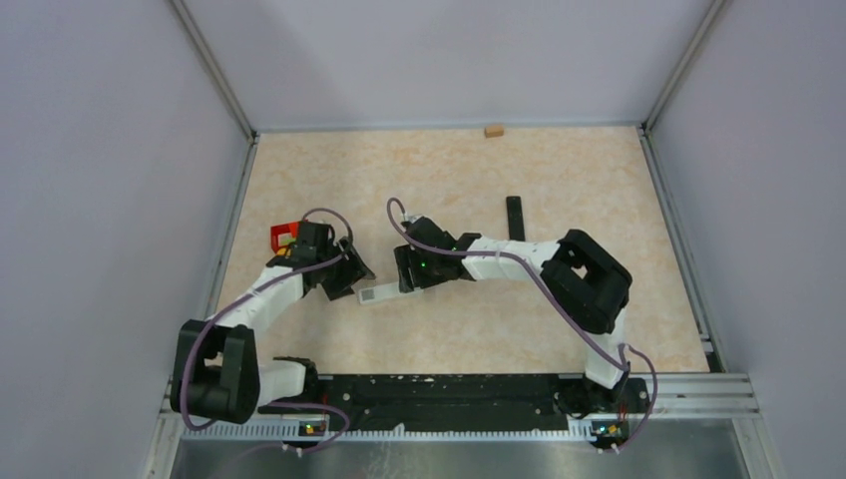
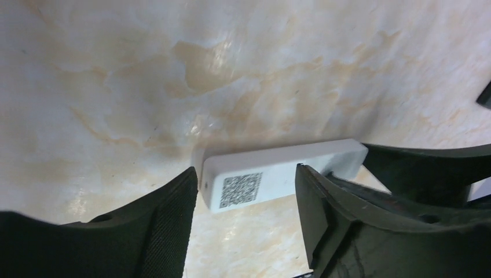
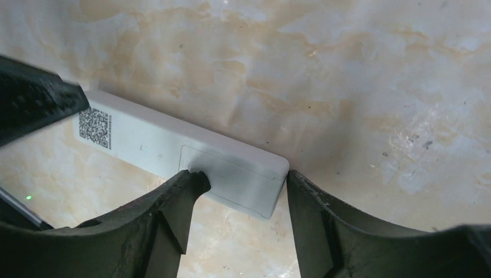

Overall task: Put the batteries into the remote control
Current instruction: Load the battery cover into the remote control, then adjust the remote control at the center of the board.

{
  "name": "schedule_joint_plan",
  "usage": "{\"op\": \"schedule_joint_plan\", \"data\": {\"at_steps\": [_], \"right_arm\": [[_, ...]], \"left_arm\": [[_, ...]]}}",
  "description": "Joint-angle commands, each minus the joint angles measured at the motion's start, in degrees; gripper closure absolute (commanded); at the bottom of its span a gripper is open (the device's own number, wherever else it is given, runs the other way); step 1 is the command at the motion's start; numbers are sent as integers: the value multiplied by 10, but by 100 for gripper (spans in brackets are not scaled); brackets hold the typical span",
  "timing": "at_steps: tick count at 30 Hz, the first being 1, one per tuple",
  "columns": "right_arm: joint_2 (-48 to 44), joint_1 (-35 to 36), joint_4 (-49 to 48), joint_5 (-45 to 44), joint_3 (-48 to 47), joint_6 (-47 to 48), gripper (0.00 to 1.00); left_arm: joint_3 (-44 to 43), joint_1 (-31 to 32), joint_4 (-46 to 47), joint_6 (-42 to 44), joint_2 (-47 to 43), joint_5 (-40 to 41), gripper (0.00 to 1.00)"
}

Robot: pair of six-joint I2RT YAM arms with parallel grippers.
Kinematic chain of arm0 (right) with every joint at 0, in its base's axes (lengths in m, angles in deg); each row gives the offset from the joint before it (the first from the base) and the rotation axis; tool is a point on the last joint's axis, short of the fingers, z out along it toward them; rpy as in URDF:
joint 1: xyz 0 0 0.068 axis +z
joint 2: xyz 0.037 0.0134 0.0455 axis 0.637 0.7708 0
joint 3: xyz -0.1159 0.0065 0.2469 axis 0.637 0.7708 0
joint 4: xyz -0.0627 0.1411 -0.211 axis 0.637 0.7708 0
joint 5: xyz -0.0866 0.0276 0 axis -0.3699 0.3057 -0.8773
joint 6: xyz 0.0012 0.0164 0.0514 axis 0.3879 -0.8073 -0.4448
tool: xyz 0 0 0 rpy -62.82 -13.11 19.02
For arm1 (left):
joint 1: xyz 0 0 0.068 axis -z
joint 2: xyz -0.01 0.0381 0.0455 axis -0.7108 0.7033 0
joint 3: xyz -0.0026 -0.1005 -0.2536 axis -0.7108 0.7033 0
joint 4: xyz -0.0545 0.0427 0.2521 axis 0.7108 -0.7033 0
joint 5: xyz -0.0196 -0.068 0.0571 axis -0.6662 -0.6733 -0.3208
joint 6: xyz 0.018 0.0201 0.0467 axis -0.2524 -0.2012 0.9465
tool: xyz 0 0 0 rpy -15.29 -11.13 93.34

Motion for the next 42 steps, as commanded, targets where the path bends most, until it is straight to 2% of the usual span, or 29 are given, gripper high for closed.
{"op": "schedule_joint_plan", "data": {"at_steps": [1, 7, 11, 15, 21, 28, 35, 42], "right_arm": [[-57, 14, -107, -19, 34, 84, 37], [-127, 6, -102, 1, 59, 141, 26], [-152, 4, -105, 34, 59, 198, 26], [-128, 3, -79, 107, 34, 300, 26], [-76, 3, -51, 142, 1, 442, 25], [-16, 8, -14, 166, -43, 565, 26], [14, 10, -13, 163, -57, 606, 27], [47, 10, -13, 158, -73, 615, 39]], "left_arm": [[-82, -3, -64, 35, -26, 46, 29], [-135, -12, -120, 51, -57, 100, 16], [-144, -18, -150, 55, -90, 123, 9], [-150, -22, -181, 53, -128, 159, 1], [-156, -49, -219, 32, -190, 215, 1], [-160, -71, -230, 33, -216, 193, 1], [-158, -88, -233, 38, -210, 167, 1], [-160, -88, -234, 46, -210, 161, 1]]}}
